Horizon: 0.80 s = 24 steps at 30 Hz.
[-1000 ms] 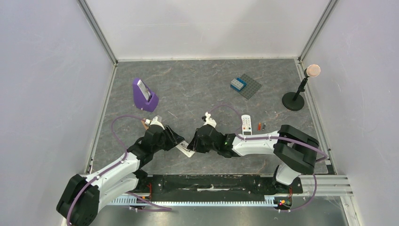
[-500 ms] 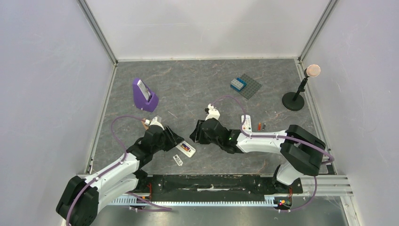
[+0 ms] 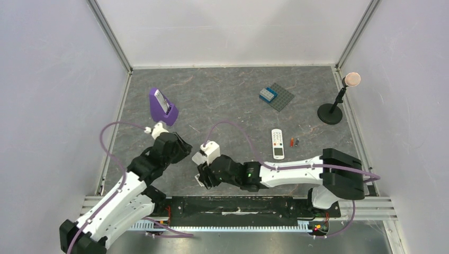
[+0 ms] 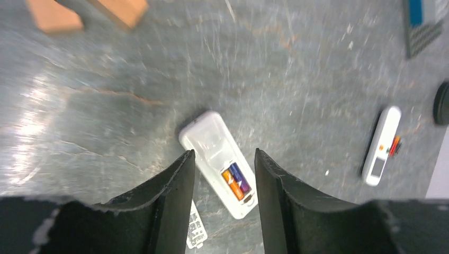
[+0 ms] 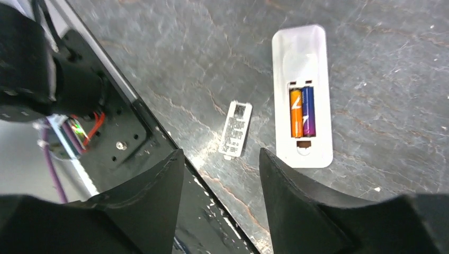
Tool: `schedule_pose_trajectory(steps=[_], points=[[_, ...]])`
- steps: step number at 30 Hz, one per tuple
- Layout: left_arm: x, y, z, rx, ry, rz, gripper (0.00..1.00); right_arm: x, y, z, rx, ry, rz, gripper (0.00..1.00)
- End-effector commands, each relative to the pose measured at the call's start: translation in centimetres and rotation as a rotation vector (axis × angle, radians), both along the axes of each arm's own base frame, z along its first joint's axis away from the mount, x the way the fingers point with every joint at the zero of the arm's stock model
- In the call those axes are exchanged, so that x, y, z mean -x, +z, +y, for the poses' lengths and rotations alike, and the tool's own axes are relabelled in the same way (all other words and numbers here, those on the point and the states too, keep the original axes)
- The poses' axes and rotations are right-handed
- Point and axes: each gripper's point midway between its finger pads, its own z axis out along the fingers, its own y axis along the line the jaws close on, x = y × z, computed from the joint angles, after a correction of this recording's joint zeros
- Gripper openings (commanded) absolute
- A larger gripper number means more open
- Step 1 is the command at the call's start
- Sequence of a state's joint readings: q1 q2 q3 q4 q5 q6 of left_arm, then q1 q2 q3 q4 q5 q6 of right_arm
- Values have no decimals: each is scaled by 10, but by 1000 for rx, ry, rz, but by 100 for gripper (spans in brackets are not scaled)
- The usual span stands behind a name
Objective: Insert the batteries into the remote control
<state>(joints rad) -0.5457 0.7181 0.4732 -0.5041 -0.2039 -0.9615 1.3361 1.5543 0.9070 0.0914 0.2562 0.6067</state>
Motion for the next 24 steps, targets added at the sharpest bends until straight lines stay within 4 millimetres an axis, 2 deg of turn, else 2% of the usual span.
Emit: schedule_pose_trajectory(steps=[1,7,12,17,20,24], points=[[4,35,63,-197,228,-47,53,8,-21,8,117,38,-70,59],[10,66,88,-228,324,-108,55,21,-50,27,203,99,-78,64],[19,72,106,-243,388,-146,55,16,-66,25,265,75,-81,64],[25,76,114,-232,414,-180,55,14,-84,24,327,67,-73,63],[26,77,115,-226,417,-193,55,15,-93,23,351,65,-58,58],[27,75,115,-228,411,-189,55,14,-102,20,386,50,-40,41]])
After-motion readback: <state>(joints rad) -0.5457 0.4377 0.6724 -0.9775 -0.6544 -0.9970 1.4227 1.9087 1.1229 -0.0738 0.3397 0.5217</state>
